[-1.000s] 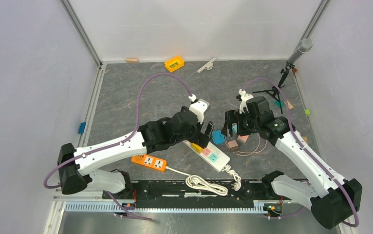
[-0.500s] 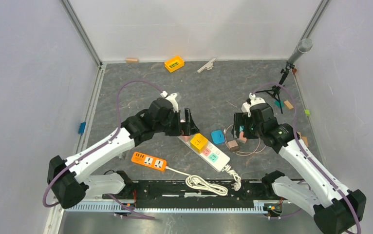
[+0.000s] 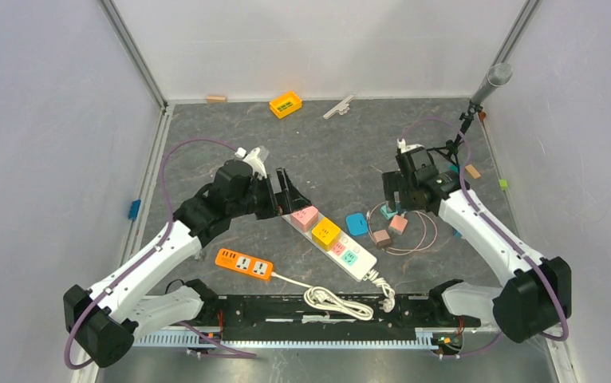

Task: Insert the plug

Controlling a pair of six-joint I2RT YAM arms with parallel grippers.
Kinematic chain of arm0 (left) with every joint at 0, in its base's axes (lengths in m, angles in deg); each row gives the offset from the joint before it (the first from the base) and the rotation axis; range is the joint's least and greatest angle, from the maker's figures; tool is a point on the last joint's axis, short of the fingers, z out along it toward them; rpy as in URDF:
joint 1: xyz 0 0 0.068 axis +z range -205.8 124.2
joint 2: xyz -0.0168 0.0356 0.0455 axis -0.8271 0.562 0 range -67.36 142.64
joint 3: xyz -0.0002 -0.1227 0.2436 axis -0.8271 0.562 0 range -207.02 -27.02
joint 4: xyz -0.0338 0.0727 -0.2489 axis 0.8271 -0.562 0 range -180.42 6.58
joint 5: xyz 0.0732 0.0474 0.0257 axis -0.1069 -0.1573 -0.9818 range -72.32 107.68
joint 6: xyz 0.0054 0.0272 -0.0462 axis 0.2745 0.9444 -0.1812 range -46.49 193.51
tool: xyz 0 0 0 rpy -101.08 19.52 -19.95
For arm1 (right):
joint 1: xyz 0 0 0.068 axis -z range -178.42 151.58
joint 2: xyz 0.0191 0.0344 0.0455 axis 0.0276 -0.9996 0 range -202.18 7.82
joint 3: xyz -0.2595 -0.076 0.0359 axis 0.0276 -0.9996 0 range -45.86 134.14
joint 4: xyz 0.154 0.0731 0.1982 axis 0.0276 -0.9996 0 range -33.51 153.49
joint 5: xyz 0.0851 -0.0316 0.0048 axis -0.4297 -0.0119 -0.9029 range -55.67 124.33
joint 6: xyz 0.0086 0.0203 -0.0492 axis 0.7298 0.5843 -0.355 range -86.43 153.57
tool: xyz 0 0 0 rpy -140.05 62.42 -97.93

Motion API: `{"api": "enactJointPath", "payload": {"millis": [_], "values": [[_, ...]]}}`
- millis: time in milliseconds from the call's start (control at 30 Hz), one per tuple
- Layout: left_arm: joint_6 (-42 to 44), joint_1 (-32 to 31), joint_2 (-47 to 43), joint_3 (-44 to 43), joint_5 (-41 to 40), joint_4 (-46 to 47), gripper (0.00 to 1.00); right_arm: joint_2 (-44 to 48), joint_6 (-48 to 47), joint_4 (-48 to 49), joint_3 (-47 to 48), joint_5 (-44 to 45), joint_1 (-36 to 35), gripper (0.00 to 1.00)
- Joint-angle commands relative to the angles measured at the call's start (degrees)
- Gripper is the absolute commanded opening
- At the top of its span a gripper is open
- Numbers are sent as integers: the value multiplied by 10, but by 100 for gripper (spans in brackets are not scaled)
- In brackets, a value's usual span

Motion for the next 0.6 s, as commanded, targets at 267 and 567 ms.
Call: {"api": "enactJointPath", "payload": {"millis": [267, 567], "values": [[-6, 13, 40, -5, 45, 9, 100, -151, -118, 29, 126, -45, 139, 98], [-13, 26, 70, -11, 61, 26, 100, -280, -144, 53, 206, -92, 151, 98]]}}
